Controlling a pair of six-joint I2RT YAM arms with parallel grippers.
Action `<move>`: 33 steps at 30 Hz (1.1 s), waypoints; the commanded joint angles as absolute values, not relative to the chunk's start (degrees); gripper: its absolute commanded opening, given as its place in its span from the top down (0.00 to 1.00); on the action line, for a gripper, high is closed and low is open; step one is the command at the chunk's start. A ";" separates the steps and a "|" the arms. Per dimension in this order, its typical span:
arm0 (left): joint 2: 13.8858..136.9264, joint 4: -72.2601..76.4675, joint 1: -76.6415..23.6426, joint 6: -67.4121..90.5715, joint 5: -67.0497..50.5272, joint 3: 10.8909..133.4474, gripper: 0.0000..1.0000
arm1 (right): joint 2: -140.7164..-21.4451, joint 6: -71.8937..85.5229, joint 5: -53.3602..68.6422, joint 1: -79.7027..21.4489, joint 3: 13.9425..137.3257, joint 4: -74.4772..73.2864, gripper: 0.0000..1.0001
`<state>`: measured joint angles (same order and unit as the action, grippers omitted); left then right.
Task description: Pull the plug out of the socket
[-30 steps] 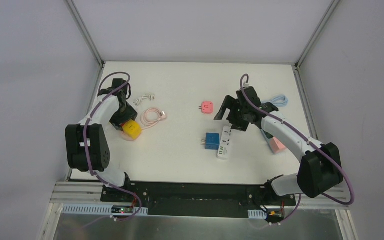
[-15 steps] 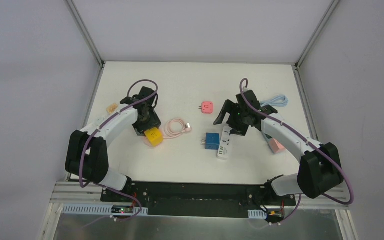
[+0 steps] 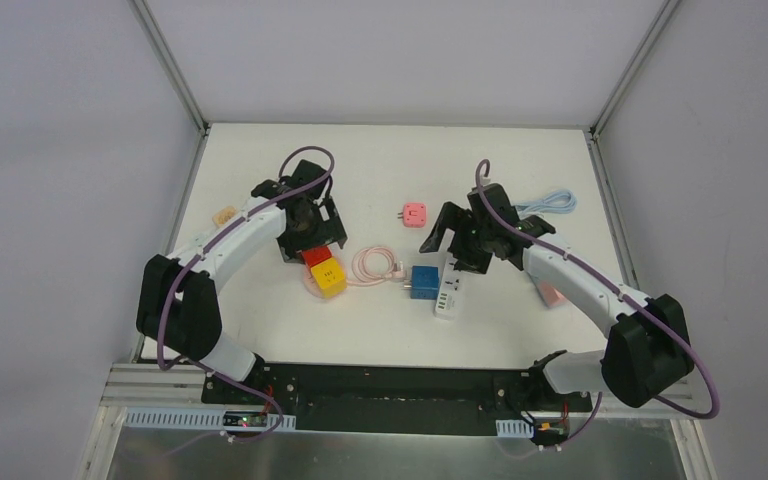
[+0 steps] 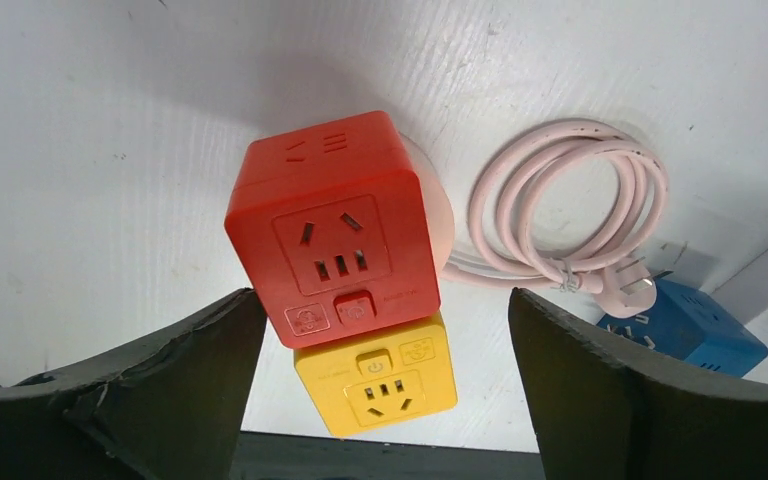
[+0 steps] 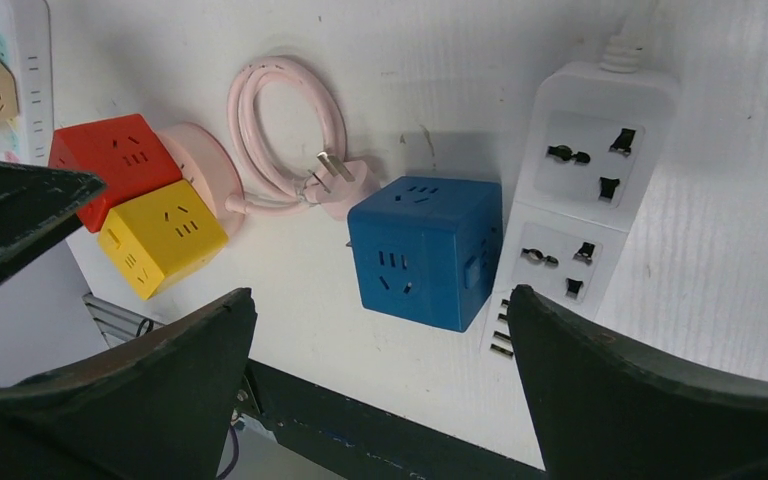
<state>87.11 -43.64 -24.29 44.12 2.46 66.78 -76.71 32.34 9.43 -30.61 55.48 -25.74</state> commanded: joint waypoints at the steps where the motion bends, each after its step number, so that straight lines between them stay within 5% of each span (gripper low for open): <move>1: 84.92 -47.77 -24.08 39.99 6.35 70.05 0.06 | -74.99 31.63 9.37 -32.43 56.65 -24.20 0.00; 13: 61.11 -37.56 -23.61 45.61 18.12 52.12 0.09 | -81.41 29.83 3.10 -43.85 64.31 -21.59 0.03; 20: 52.36 -17.14 -9.06 54.95 -8.93 28.56 0.19 | -93.10 28.54 -4.80 -53.55 74.93 -22.00 0.04; 33: 54.03 -19.53 -7.65 50.66 -8.14 28.10 0.33 | -106.99 20.38 -4.59 -61.66 87.47 -20.92 0.04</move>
<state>52.84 -22.28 -8.14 51.64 -6.00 27.20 -105.38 25.63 -2.44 -60.10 82.76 -21.69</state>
